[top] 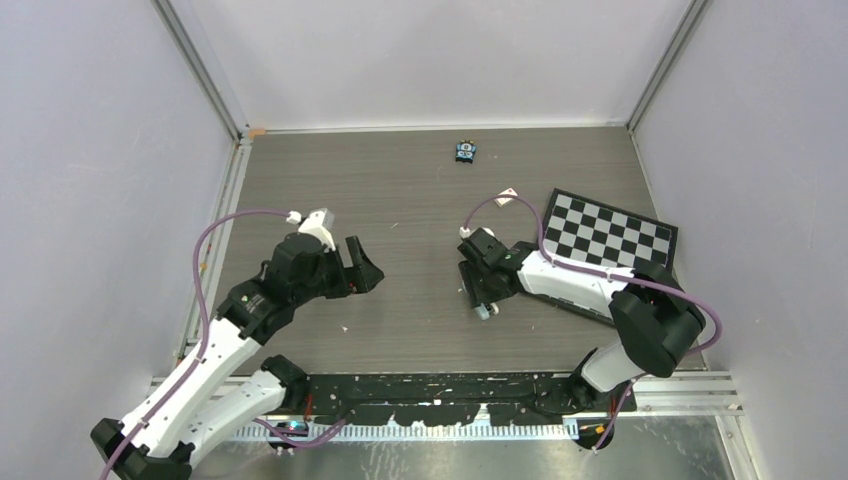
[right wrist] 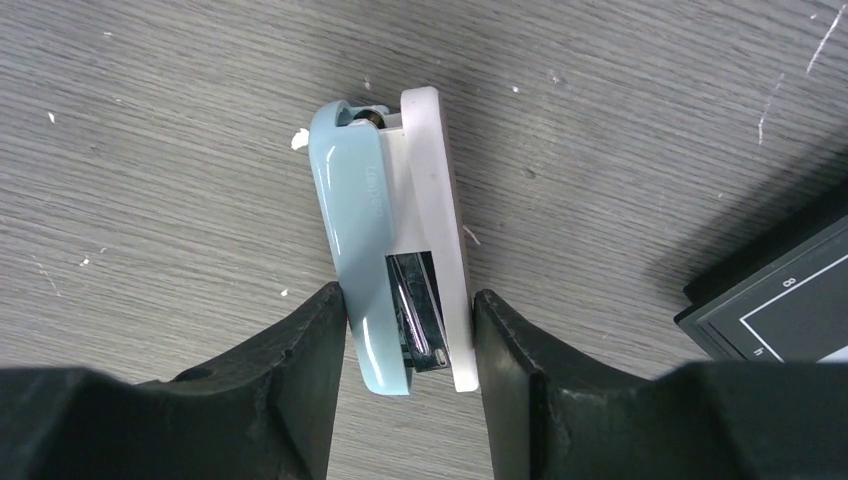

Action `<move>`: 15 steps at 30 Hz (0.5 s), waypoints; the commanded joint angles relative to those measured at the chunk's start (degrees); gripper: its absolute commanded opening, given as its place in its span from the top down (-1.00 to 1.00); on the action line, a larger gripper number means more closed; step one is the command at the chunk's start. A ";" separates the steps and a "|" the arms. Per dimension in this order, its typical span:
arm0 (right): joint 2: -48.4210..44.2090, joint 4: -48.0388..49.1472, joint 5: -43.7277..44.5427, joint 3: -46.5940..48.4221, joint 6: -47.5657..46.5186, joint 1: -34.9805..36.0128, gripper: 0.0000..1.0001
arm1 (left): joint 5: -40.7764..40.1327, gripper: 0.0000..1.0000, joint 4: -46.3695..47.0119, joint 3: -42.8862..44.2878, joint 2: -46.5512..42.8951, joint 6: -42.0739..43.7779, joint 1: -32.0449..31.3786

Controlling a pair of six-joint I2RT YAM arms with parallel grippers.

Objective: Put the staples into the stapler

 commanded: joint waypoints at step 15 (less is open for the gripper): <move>-10.91 35.34 -13.18 -3.87 16.45 2.83 0.09 | 11.30 -0.46 23.27 -4.06 15.28 -17.29 -0.18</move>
